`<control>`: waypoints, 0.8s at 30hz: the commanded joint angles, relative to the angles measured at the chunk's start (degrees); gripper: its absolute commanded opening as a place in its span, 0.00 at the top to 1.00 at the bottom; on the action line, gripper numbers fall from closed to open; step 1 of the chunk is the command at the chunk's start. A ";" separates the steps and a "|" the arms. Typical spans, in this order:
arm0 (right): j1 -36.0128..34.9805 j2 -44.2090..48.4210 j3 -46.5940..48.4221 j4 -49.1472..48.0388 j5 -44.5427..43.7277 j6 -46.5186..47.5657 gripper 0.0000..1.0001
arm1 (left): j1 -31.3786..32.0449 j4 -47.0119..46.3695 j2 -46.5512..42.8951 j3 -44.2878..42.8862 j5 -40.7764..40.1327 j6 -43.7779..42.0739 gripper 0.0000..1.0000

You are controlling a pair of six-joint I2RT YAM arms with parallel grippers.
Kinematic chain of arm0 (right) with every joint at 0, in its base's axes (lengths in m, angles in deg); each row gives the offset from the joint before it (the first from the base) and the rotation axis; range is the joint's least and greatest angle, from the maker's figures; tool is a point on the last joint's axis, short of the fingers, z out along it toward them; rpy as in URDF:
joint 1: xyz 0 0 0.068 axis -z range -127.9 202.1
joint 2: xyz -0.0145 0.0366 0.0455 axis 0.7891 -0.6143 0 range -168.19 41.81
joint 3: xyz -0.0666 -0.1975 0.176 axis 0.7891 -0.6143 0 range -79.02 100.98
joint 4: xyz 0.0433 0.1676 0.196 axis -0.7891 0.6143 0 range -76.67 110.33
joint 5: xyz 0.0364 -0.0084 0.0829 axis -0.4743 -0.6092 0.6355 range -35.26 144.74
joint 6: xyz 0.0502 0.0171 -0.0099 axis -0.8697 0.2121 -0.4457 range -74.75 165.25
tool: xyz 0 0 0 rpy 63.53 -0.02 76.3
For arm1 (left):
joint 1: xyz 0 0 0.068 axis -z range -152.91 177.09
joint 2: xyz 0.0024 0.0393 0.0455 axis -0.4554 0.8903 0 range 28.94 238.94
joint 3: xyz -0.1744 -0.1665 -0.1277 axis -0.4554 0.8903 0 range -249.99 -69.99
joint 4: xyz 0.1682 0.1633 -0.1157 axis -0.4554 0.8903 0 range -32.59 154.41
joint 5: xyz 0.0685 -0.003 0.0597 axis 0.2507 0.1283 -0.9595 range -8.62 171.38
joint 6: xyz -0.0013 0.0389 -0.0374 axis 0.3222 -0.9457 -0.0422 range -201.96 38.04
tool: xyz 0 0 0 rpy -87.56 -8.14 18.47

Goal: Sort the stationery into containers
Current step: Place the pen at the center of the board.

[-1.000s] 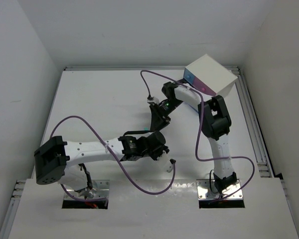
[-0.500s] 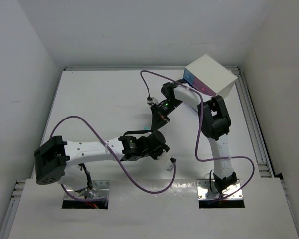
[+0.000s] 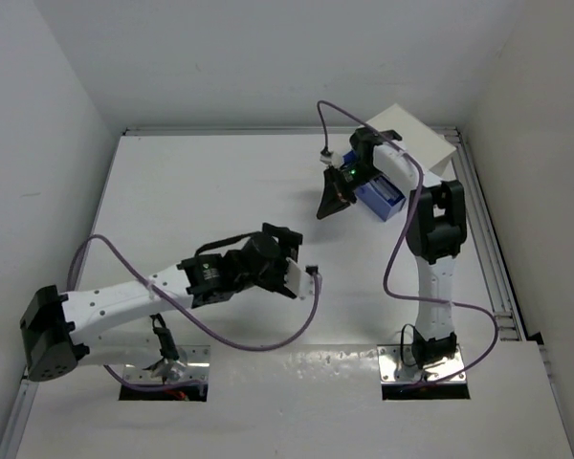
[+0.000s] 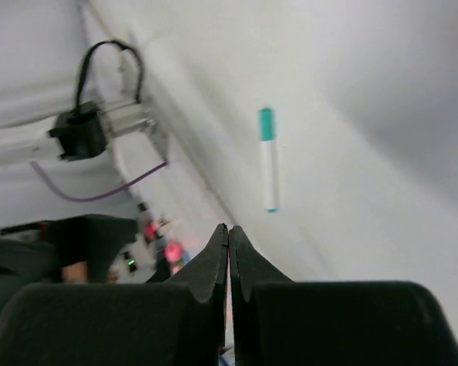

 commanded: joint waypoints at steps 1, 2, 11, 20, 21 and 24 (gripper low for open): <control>0.04 6.45 0.33 -1.11 -8.78 2.05 1.00 | -6.99 1.55 -3.76 -4.46 2.18 11.03 0.00; -0.13 7.68 -3.68 -2.42 -10.72 1.44 1.00 | -11.45 2.35 -4.90 -5.42 2.97 16.27 0.00; -11.20 25.97 -33.33 -25.36 -32.17 -8.49 0.65 | -42.20 14.73 -7.37 -14.12 11.21 45.23 0.00; -25.71 24.39 -32.72 -30.38 -48.52 -13.76 0.64 | -69.40 19.49 -2.62 -11.86 27.93 58.77 0.00; -27.80 24.13 -33.07 -31.17 -49.57 -14.98 0.60 | -70.37 18.28 -3.32 -11.42 28.20 59.30 0.00; -31.76 22.29 -33.78 -32.49 -53.27 -15.52 0.59 | -73.27 18.17 -3.15 -11.32 28.55 59.65 0.00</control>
